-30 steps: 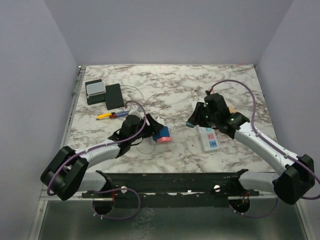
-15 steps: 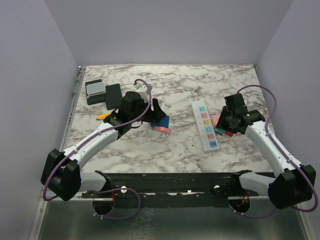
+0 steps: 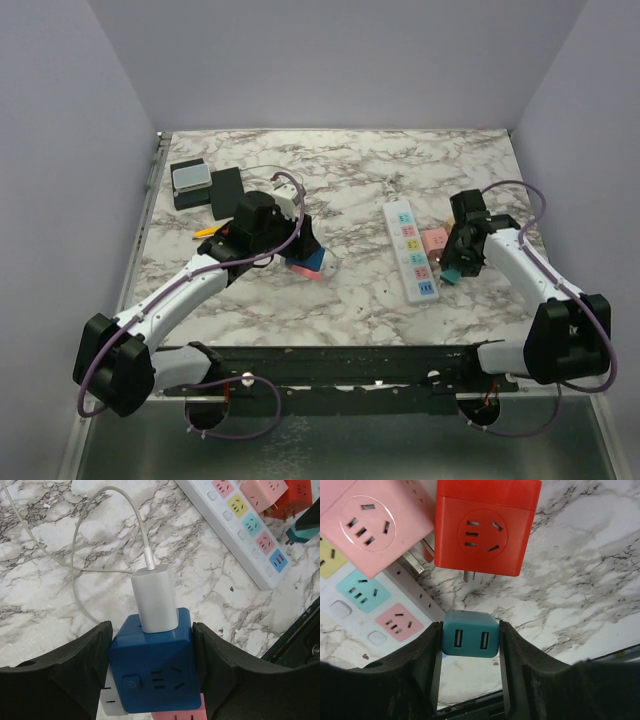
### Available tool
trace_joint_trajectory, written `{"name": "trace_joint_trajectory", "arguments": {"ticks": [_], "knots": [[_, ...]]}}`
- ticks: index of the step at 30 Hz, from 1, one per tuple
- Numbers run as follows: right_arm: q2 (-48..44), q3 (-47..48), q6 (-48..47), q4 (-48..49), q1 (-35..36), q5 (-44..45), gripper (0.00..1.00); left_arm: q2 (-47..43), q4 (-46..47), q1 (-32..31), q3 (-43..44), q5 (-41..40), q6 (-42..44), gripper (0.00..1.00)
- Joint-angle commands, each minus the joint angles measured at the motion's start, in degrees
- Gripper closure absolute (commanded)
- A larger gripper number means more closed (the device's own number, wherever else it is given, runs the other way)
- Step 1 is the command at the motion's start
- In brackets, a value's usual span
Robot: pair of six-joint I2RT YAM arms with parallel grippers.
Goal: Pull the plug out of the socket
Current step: Place the plug at the center of the board.
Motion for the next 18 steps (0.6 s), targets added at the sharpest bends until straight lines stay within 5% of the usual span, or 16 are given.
{"name": "trace_joint_trajectory", "arguments": {"ticks": [1,12,18], "knots": [[3.81,-0.79,-0.55,0.7,-0.32,1.17,0.95,-1.64,3.0,0.04,-1.3,2.52,2.9,1.0],[10.47,-0.72,-1.9,4.17,-0.33,1.97,0.84,-0.96,2.97,0.04,-2.03,6.49,4.63,1.0],[10.35,-0.73,-2.86,5.72,-0.32,2.79,0.61,0.41,3.14,0.04,-1.97,7.82,4.63,1.0]]}}
